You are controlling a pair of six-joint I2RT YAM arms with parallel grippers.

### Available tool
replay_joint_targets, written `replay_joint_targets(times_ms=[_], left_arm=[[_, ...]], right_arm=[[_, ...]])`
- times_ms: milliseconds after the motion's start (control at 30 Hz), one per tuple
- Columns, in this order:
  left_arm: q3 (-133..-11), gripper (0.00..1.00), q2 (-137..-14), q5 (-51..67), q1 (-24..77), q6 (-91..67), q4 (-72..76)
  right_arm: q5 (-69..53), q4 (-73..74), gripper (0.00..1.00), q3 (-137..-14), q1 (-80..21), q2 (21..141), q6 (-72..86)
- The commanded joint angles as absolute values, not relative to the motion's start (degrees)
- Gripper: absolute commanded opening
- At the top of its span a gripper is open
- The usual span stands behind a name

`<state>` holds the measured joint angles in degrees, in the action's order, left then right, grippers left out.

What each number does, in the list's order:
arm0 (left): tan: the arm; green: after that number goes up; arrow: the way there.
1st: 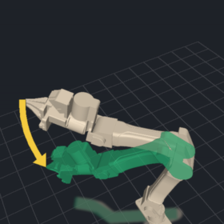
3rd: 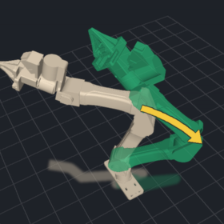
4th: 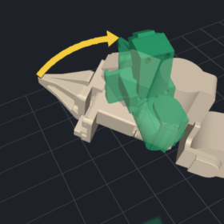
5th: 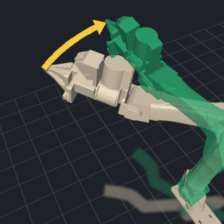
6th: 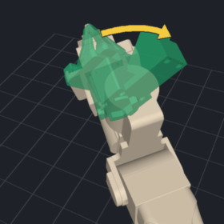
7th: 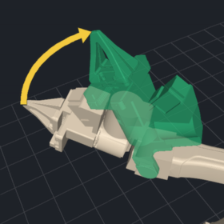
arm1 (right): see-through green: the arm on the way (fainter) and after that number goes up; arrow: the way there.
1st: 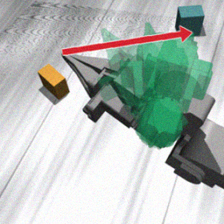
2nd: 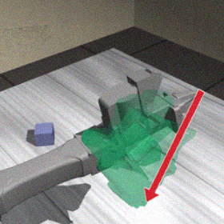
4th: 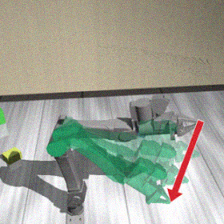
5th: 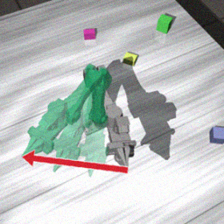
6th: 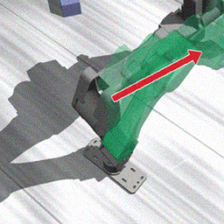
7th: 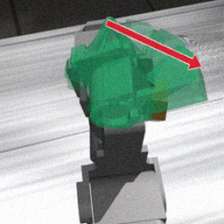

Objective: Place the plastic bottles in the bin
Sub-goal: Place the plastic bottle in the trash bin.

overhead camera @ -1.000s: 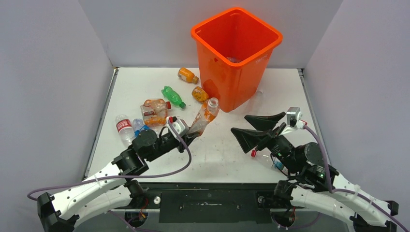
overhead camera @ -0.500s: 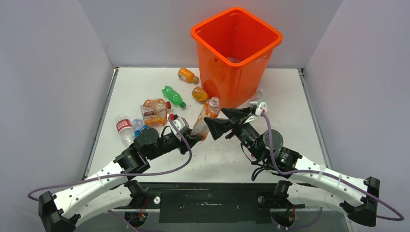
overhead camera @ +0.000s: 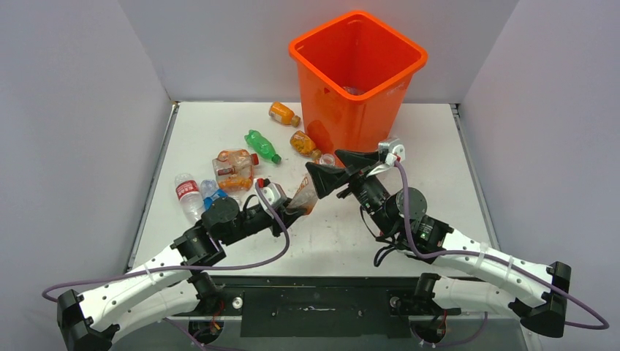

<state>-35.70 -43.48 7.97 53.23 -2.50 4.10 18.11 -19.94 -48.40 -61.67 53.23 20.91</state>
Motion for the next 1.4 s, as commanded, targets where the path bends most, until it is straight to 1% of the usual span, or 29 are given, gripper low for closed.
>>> replay_joint_targets(times_ms=[0,67,100,133,267,300,333,367,400,433,467,633,700,833,900,1000,1100,1233,1367], left_arm=[[-35.75,0.00,-42.36,7.52,53.68,-1.31,7.57],[-35.76,0.00,-42.29,7.35,53.78,-1.16,7.43],[-35.77,0.00,-42.23,7.26,53.86,-1.09,7.39],[-35.73,0.00,-42.13,7.17,53.99,-1.03,7.38],[-35.32,0.00,-41.56,6.37,54.06,-0.69,7.83],[-35.07,0.01,-41.38,6.22,54.13,-0.40,8.21],[-34.67,0.17,-41.07,6.16,54.26,0.54,8.75],[-34.03,0.42,-40.44,6.23,54.46,2.07,9.61],[-33.16,0.76,-39.72,5.95,54.72,3.47,10.77],[-32.08,1.00,-38.80,5.33,54.89,4.42,11.98],[-30.98,0.97,-37.89,4.39,55.11,5.23,13.48],[-28.26,0.96,-34.34,-4.74,55.81,8.55,17.22],[-28.19,0.96,-33.70,-8.22,55.82,9.64,17.42],[-27.90,0.96,-32.42,-12.83,55.76,10.98,17.68],[-27.55,0.96,-32.06,-15.01,55.75,11.12,18.35],[-27.57,0.96,-32.23,-18.87,55.60,11.53,18.93],[-27.94,0.96,-32.11,-21.83,54.93,11.75,18.82],[-27.83,0.96,-31.07,-23.91,54.37,12.65,18.70],[-27.44,0.96,-30.54,-24.46,54.25,13.55,18.95]], right_arm=[[19.76,-19.35,0.93,-53.82,-61.96,54.65,18.09],[19.92,-18.17,0.78,-54.59,-61.95,55.34,17.75],[19.87,-17.33,0.66,-55.11,-61.96,55.81,17.72],[19.95,-16.33,0.56,-55.69,-61.84,56.36,17.74],[18.94,-11.42,0.29,-58.48,-61.84,58.55,17.45],[18.67,-10.51,0.16,-58.92,-61.87,58.80,17.33],[18.67,-9.55,0.07,-59.43,-61.83,58.94,17.32],[18.97,-8.66,0.06,-60.06,-61.84,58.97,17.12],[19.53,-7.83,0.05,-60.81,-61.87,58.90,16.45],[20.27,-7.00,0.05,-62.04,-61.87,58.93,15.45],[21.41,-6.08,0.05,-63.61,-61.87,58.97,14.37],[29.33,-5.69,0.05,-75.35,-60.76,60.57,6.10],[30.72,-9.74,0.05,-79.52,-58.77,61.42,3.16],[30.07,-19.35,0.05,-87.41,-51.02,65.92,1.36],[30.70,-23.70,0.05,-91.47,-48.15,69.80,0.47],[32.33,-25.33,0.05,-98.61,-42.80,77.24,0.99],[31.87,-28.45,0.05,-102.58,-36.65,83.94,3.48],[30.05,-25.59,0.05,-111.87,-28.80,94.77,9.95],[27.08,-23.05,0.05,-120.92,-27.18,105.21,10.13]])
